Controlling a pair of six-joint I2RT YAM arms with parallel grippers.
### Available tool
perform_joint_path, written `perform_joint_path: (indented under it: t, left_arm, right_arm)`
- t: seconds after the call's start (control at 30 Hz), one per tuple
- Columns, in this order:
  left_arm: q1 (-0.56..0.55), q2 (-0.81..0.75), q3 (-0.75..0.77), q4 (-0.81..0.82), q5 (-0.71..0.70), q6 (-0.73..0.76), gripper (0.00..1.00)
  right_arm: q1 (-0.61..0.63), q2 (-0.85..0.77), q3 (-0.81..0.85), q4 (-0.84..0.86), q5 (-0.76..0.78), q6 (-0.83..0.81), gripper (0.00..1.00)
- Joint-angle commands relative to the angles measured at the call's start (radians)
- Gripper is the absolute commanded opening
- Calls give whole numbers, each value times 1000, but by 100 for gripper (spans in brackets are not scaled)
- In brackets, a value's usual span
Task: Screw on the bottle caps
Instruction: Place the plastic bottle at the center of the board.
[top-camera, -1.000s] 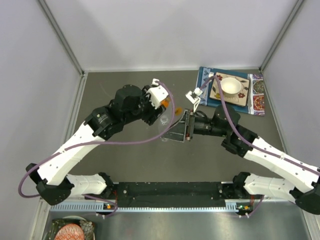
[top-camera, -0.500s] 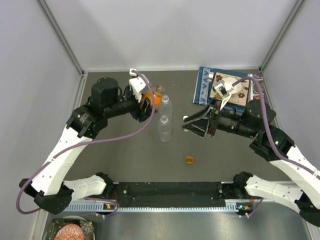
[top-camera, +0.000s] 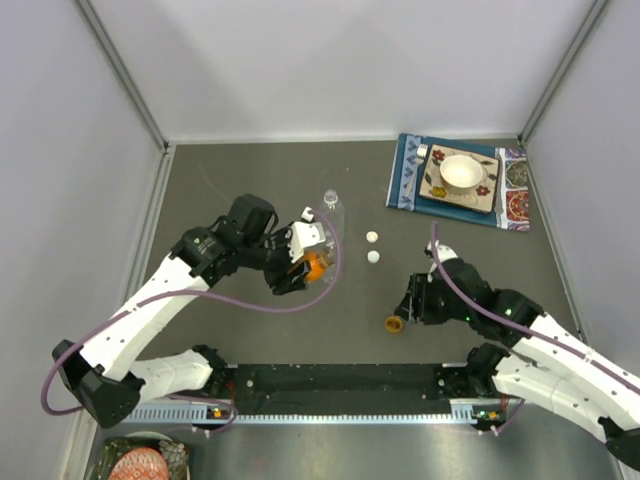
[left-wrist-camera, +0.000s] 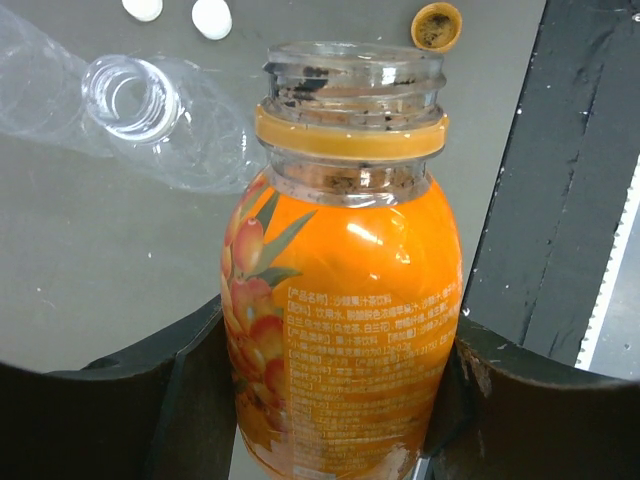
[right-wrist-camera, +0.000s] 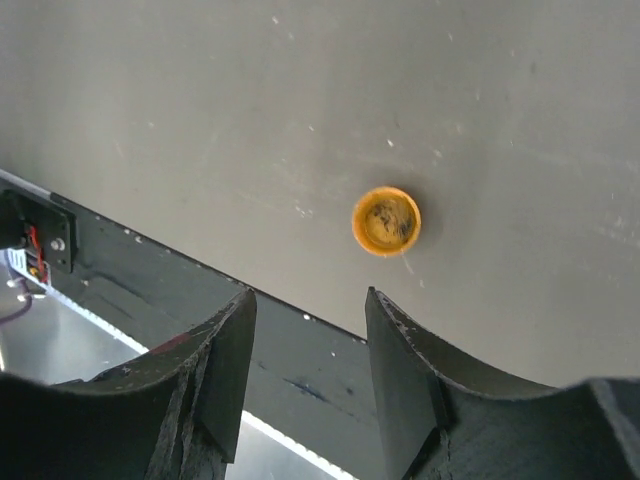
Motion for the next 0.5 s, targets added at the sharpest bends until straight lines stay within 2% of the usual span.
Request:
perform_joint_path:
  t: [0.0, 0.07, 0.1, 0.17, 0.3, 0.47]
  left_arm:
    - [-43, -21, -16, 39, 22, 42, 27]
    - [-101, -6, -52, 48, -43, 69, 28]
    - [-120, 17, -97, 54, -122, 101, 28]
    - [-149, 75, -163, 67, -184, 129, 31]
    - [-185, 192, -237, 88, -221, 138, 36]
    - [-289, 302, -296, 183, -247, 118, 36]
  right_arm:
    - [77, -80, -88, -16, 127, 174, 48]
    - [144, -62, -123, 13, 176, 238, 47]
    - [158, -47, -131, 24, 183, 251, 46]
    - [180, -25, -125, 30, 221, 275, 43]
    - [183, -100, -65, -18, 351, 291, 36]
    - [183, -151, 47, -114, 460, 306, 38]
